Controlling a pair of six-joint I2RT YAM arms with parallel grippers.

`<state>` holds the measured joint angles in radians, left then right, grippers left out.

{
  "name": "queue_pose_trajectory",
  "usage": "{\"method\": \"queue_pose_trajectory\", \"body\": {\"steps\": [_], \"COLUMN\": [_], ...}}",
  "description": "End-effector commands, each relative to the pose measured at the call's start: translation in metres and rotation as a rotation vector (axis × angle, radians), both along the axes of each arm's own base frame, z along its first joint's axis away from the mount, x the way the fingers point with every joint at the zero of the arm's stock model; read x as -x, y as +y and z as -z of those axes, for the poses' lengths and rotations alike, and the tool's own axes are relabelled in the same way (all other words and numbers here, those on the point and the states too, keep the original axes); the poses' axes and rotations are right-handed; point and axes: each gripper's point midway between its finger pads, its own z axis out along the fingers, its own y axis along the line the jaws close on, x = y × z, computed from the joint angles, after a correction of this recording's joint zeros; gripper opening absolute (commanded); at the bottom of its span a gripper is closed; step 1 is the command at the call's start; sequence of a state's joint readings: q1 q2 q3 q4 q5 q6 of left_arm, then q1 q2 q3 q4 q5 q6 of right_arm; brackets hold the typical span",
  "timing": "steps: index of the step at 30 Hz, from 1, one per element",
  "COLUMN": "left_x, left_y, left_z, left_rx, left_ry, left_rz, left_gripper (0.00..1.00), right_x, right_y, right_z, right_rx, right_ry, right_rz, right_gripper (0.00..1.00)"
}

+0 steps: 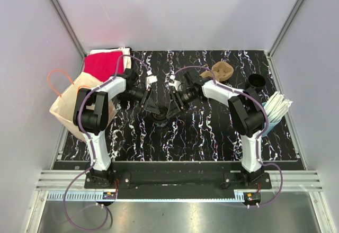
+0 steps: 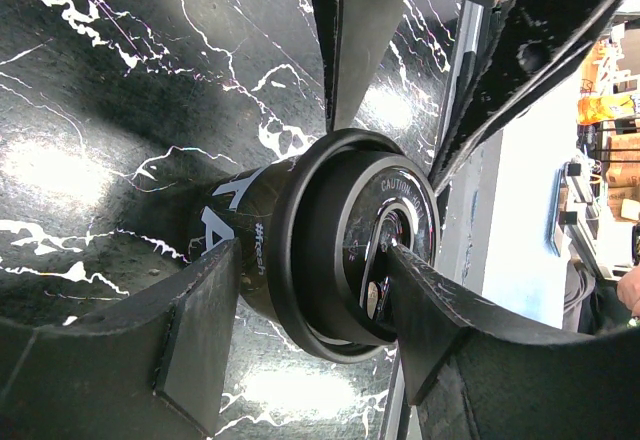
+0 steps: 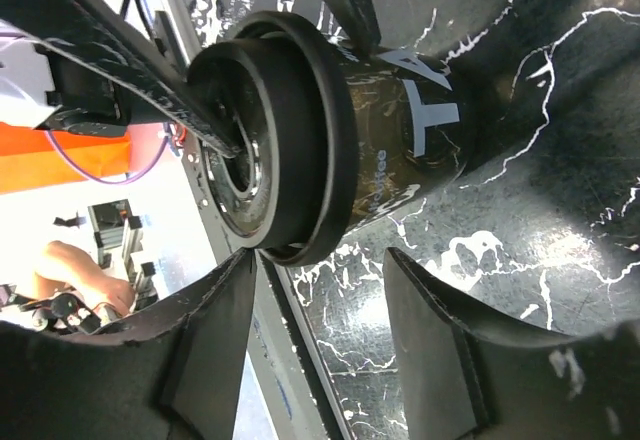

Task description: Pack the takeout coffee

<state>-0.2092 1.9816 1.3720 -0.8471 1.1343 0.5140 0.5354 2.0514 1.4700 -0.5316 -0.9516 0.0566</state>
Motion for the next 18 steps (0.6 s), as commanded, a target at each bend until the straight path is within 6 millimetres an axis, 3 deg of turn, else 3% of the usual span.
{"method": "queue_pose_trajectory", "body": {"steps": [1, 9, 18], "left_x": [0.001, -0.001, 0.000], "left_y": [0.003, 0.002, 0.001], "left_z": [0.031, 0.026, 0.028], "left_rx": [-0.095, -0.083, -0.081], "left_ry": [-0.041, -0.047, -0.040], "left_rz": [0.029, 0.027, 0.030], "left_gripper": [0.61, 0.61, 0.61], "right_x": [-0.021, -0.031, -0.032], "right_y": [0.004, 0.000, -0.001], "right_z": [-0.041, -0.044, -0.022], "right_rx": [-0.130, -0.188, -0.158], "right_ry": [-0.096, -0.049, -0.011], "right_rz": [-0.012, -0.006, 0.009], "right_gripper": [0.59, 0.50, 0.42]}}
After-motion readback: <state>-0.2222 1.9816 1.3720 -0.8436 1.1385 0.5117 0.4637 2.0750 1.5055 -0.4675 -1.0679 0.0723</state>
